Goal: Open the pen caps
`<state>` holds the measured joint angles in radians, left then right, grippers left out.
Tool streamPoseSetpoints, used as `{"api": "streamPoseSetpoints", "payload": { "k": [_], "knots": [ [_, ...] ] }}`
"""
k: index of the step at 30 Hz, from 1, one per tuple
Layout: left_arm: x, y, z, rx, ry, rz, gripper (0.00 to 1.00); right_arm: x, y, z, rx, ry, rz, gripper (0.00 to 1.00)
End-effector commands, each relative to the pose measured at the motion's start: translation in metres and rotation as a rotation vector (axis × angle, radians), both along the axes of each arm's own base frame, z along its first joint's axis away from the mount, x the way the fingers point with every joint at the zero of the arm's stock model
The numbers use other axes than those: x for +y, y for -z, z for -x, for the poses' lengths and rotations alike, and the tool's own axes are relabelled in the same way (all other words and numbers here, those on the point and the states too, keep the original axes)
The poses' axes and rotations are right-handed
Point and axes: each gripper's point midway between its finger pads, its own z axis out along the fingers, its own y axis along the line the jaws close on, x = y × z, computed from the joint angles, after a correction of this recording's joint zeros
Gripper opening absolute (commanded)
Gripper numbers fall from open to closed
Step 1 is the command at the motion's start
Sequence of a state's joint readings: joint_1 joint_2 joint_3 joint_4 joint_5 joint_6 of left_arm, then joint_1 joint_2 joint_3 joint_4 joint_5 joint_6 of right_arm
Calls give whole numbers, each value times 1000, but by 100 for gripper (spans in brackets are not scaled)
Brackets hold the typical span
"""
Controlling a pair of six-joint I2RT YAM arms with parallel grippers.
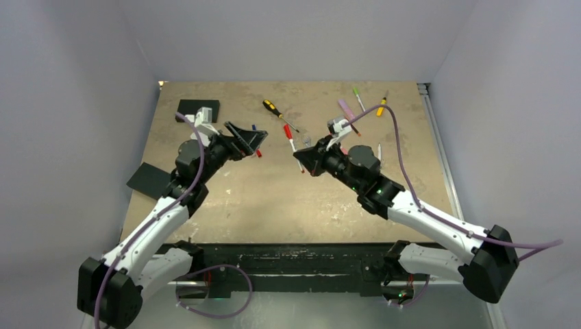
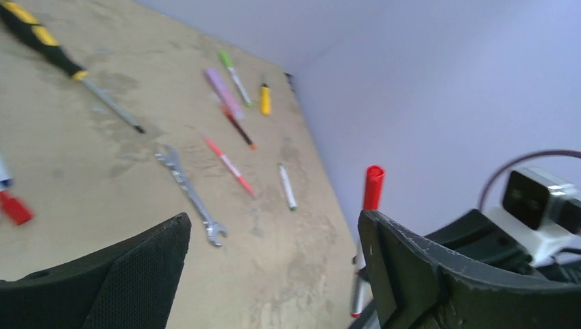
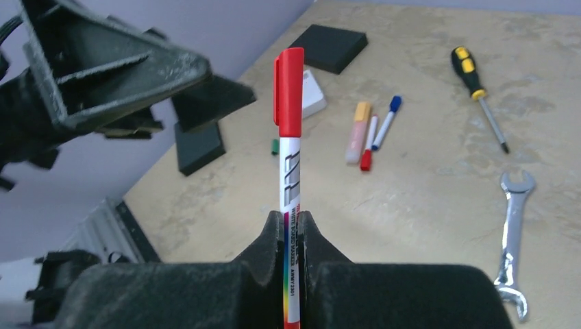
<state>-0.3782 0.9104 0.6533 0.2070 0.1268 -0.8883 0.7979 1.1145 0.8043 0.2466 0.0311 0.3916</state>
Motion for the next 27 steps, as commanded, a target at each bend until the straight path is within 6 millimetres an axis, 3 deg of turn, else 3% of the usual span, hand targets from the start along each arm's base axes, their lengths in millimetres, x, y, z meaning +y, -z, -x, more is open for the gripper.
{"api": "streamPoseSetpoints", "payload": {
  "k": [1, 6, 11, 19, 27],
  "knots": [
    [-49, -60, 28, -250, 350, 174, 90, 11, -13, 35, 21, -159, -156, 0],
    [-60, -76, 40, -330, 461, 237, 85, 12, -25, 41, 7, -186, -224, 0],
    [-68, -71, 41, -312, 504, 215, 74, 16, -36, 39, -11, -192, -255, 0],
    [-84, -67, 47, -298, 574, 188, 53, 22, -35, 40, 2, -217, -264, 0],
    [-91, -68, 44, -300, 581, 186, 42, 23, -36, 40, -3, -222, -252, 0]
  ]
}}
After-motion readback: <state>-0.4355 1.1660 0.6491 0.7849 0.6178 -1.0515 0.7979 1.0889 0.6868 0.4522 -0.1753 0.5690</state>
